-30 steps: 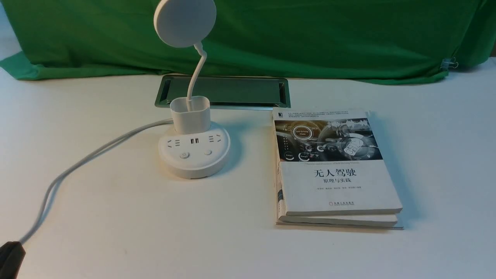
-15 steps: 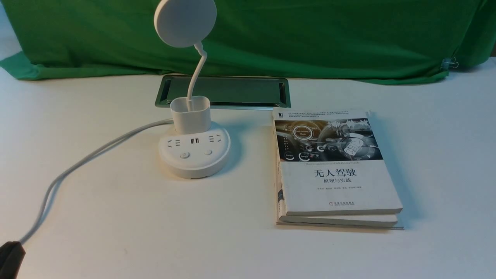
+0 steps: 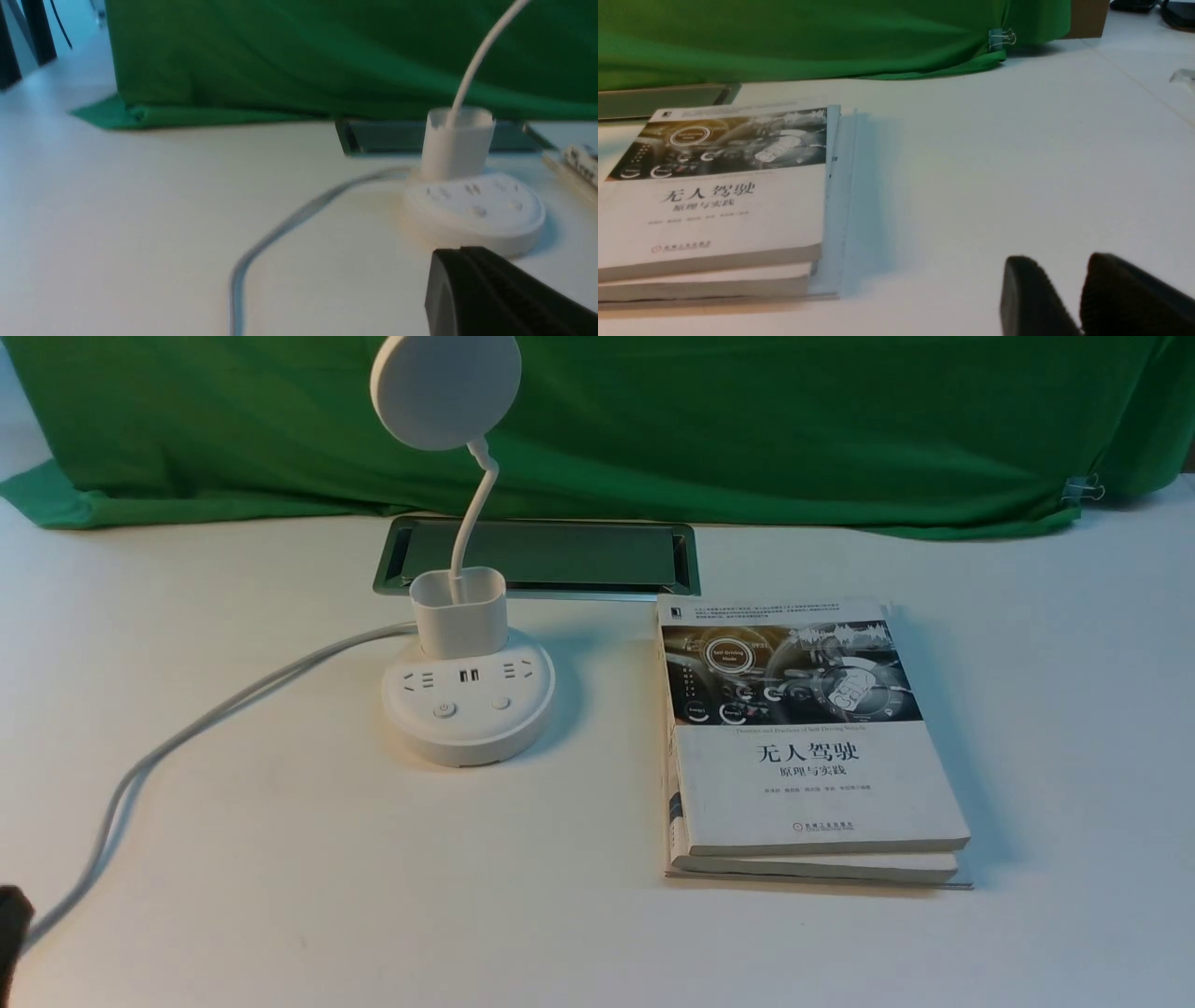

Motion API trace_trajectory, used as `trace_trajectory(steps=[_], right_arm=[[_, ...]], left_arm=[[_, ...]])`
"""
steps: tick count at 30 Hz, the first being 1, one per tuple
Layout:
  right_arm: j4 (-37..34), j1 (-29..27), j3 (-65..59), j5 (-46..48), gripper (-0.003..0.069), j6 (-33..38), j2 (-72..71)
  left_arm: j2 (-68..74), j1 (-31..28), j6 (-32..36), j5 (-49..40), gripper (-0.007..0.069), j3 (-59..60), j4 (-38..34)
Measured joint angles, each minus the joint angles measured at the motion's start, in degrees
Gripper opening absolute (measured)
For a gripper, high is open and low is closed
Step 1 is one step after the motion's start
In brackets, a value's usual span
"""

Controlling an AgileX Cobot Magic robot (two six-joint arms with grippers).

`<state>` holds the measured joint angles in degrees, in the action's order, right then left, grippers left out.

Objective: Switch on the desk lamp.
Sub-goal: Use the left arm to press the button switch on the lamp holder

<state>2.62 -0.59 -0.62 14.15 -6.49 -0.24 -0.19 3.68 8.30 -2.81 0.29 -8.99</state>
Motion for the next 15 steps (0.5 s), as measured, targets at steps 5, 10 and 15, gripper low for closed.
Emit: trace_trajectory(steps=[5,10,15], right_arm=[[0.0,0.0,0.0,0.1,0.0238,0.0,0.0],[0.0,0.0,0.0,0.1,0.0238,0.0,0.0],[0.0,0.0,0.0,0.1,0.0238,0.0,0.0]], left_arm=[[-0.1,0.0,0.4,19.0,0.0002,0.0,2.4],[0.0,0.0,0.4,38.4,0.0002,0.0,2.8],[0.0,0.0,-2.1,48.5,0.0002,0.0,4.5]])
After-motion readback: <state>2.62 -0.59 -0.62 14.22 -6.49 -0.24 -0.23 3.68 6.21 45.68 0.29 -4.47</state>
